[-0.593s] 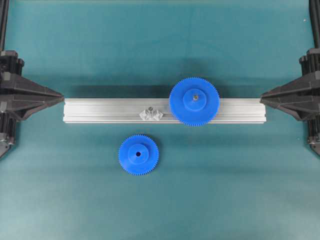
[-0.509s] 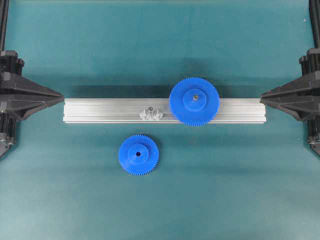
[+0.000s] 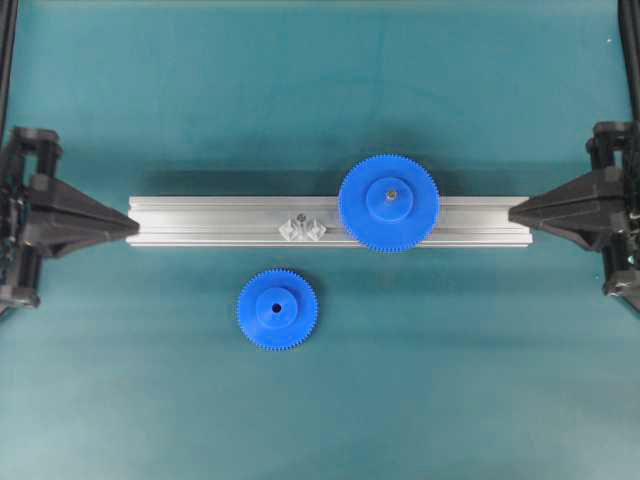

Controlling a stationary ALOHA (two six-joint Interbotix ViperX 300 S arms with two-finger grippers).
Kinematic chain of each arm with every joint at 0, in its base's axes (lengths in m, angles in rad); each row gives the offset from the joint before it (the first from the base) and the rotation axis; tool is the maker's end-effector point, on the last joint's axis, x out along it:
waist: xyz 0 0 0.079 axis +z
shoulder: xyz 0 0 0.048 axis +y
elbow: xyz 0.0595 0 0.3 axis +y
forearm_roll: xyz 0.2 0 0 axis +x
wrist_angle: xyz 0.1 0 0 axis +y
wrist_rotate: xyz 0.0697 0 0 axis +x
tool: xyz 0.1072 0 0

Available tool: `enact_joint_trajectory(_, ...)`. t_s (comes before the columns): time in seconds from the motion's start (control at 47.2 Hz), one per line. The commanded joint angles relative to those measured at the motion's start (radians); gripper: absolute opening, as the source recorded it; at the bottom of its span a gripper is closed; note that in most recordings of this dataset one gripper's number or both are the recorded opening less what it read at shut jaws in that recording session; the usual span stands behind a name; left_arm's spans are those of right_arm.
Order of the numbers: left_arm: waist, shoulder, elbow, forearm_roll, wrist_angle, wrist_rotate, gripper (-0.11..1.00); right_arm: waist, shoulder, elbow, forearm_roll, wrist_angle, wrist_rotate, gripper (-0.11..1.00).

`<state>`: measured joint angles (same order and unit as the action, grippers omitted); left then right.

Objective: Find the location of the shaft and insert the small gear.
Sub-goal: 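Move the left gripper toward the loose small blue gear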

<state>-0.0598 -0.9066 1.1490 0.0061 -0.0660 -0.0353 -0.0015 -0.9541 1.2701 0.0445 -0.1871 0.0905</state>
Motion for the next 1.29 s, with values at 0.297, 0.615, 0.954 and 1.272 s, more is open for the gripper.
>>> enact_joint_trajectory(0.297,-0.037,0.175,-0.071,0.003,0.083,-0.074,-0.02,-0.006,0.017,0.002,0.006,0.025,0.014,-0.02)
enact_joint_trajectory(0.615,-0.069,0.225,-0.098,0.003,0.083,-0.077,-0.02,-0.006,0.015,0.006,0.003,0.026,0.052,-0.02)
enact_joint_trajectory(0.954,-0.071,0.327,-0.149,0.003,0.097,-0.133,-0.02,-0.006,0.015,0.009,0.003,0.040,0.052,-0.02)
enact_joint_trajectory(1.272,-0.069,0.451,-0.233,0.003,0.187,-0.138,-0.02,-0.006,0.015,0.011,0.003,0.040,0.052,-0.02)
